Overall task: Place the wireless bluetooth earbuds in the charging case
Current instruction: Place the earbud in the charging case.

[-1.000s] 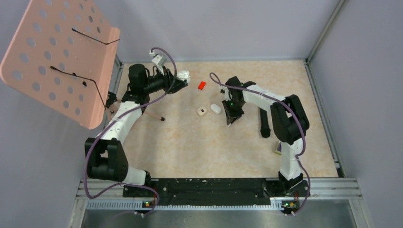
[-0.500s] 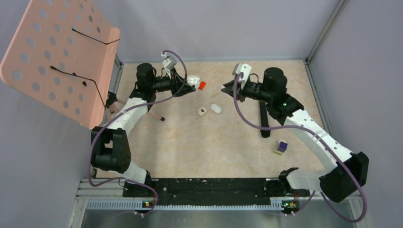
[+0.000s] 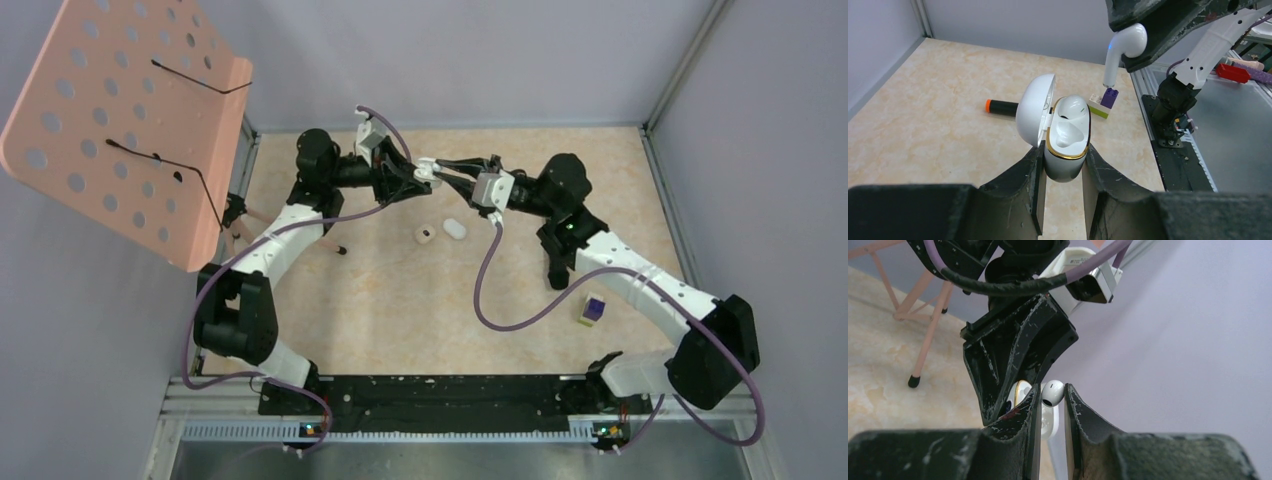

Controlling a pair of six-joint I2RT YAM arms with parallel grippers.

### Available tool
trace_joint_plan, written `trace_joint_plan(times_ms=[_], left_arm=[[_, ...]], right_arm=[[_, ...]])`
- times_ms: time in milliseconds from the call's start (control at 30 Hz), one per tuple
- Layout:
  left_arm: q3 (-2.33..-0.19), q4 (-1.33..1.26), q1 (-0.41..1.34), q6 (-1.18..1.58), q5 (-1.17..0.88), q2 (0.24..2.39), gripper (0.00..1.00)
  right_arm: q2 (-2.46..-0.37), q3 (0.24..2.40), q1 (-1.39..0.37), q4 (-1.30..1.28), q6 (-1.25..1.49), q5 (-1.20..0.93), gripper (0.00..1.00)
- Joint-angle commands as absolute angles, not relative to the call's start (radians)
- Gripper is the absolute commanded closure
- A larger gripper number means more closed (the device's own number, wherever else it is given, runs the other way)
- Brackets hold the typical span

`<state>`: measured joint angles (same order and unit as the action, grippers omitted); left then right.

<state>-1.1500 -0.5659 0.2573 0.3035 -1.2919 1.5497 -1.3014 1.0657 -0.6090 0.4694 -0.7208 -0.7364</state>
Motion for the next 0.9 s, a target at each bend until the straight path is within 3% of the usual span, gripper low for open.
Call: trace_joint_plan(times_ms=[0, 867], left_arm=[[-1.178, -0.674, 0.265, 0.315, -1.321, 1.517, 1.00], [-1.172, -0.675, 0.279, 0.238, -1.348, 1.482, 1.00]], right_arm=[[-1.324, 1.071, -0.635, 0.654, -0.734, -0.788, 1.00], [-1.405, 1.137, -0.693, 0.573, -0.735, -0.687, 1.00]])
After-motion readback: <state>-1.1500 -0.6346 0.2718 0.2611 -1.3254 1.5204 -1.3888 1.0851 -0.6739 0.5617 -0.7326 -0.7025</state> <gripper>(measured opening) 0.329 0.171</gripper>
